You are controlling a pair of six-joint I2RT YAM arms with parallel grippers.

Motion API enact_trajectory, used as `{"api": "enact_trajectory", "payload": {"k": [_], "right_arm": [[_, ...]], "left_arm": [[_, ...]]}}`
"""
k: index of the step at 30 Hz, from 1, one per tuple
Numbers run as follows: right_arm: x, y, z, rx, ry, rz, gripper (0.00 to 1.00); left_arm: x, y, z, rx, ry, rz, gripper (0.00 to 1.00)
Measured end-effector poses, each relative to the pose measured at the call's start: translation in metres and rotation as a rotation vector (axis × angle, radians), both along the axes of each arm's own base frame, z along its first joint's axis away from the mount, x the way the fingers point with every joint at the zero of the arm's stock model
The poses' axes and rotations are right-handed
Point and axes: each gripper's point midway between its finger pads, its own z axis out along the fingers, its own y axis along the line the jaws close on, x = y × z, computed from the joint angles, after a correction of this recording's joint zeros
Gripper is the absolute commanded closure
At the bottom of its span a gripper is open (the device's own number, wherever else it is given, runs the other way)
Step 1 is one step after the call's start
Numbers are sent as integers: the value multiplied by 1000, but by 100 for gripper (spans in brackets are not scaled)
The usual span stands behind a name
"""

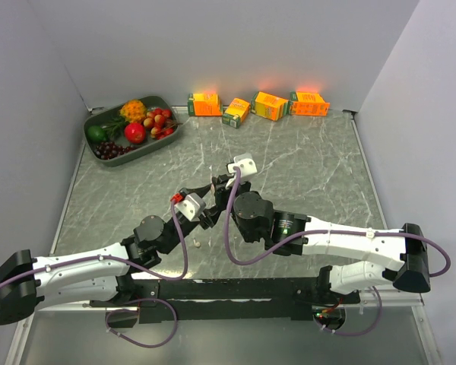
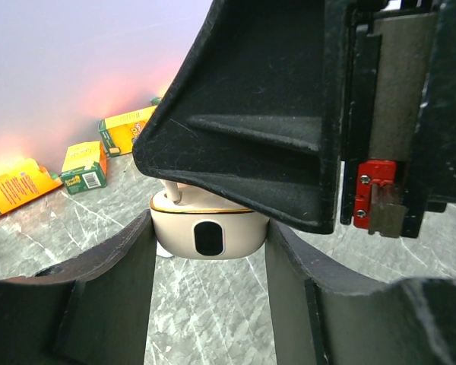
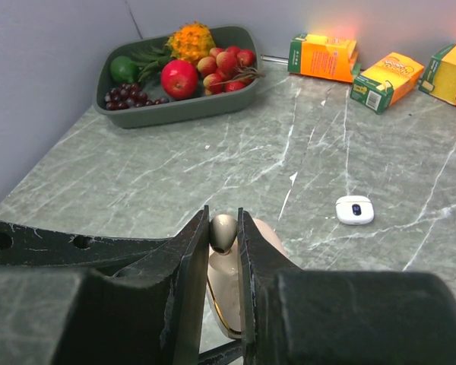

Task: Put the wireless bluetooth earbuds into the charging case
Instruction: Place the earbud in the charging case.

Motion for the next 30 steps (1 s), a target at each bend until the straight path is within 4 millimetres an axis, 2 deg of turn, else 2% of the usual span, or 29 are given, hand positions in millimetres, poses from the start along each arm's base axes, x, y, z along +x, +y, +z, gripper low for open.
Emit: {"api": "enact_trajectory", "payload": {"k": [16,30], "right_arm": [[-2,1,5,-11,14,19,76],[-4,5,12,-8,17,32,76]], "left_arm": [[1,1,2,-9,-2,10,99],[2,3,11,-44,-16,21,99]]}}
